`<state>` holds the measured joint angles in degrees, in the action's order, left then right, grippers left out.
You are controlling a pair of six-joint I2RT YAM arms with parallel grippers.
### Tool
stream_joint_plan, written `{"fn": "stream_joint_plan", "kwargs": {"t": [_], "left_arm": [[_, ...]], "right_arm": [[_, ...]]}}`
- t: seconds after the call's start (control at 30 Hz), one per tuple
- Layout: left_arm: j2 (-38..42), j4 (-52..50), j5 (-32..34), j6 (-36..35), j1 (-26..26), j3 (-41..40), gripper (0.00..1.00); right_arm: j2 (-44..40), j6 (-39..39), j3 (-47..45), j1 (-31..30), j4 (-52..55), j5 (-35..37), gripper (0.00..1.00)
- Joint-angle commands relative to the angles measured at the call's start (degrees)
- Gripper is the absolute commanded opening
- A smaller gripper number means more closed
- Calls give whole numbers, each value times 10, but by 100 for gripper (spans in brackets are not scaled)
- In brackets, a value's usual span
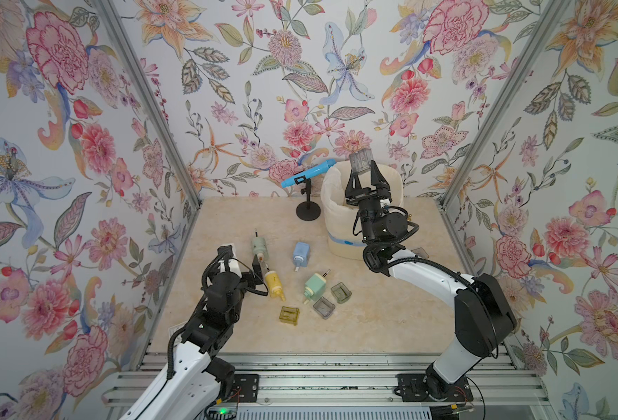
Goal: Take out the pencil sharpener tray and clean the shavings
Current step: Pour the shavings into the trash bin.
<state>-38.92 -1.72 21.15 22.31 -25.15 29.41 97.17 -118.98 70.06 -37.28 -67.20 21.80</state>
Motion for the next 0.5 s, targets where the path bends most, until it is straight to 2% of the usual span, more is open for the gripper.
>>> {"fn": "stream_joint_plan", "kwargs": {"t": [0.0,0.03,0.1,0.13,0.17,0.23,0.27,0.3,0.33,0.4,0.43,0.47], "left_arm": [[5,2,-6,-2,-6,8,100],[8,0,-5,-4,-6,8,100],[16,-6,0,-8,-6,8,100],[20,-10,1,-8,-6,8,100],[24,-13,1,-7,-6,6,100],[31,-15,0,-7,-6,1,100],[33,-16,2,-8,-6,0,100],[34,-19,3,-10,-6,-1,100],[36,-21,6,-10,-6,-1,100],[39,-23,4,-8,-6,-2,100],[41,-22,2,-8,-6,-3,100],[43,-23,2,-7,-6,-5,100]], "right_arm": [[-17,-109,38,-2,30,-61,51],[-23,-103,42,-2,57,-78,52],[-3,-84,33,-12,-63,10,54],[12,-88,38,-8,-106,23,52],[17,-103,44,-2,-102,6,47],[-15,-88,39,30,16,-88,43],[-39,-74,34,31,82,-118,45],[-51,-60,13,16,73,-75,47],[-47,-56,-3,6,14,-31,47],[1,-85,15,5,-90,-2,48],[21,-98,33,8,-109,-5,47],[34,-118,50,13,-92,-40,45]]}}
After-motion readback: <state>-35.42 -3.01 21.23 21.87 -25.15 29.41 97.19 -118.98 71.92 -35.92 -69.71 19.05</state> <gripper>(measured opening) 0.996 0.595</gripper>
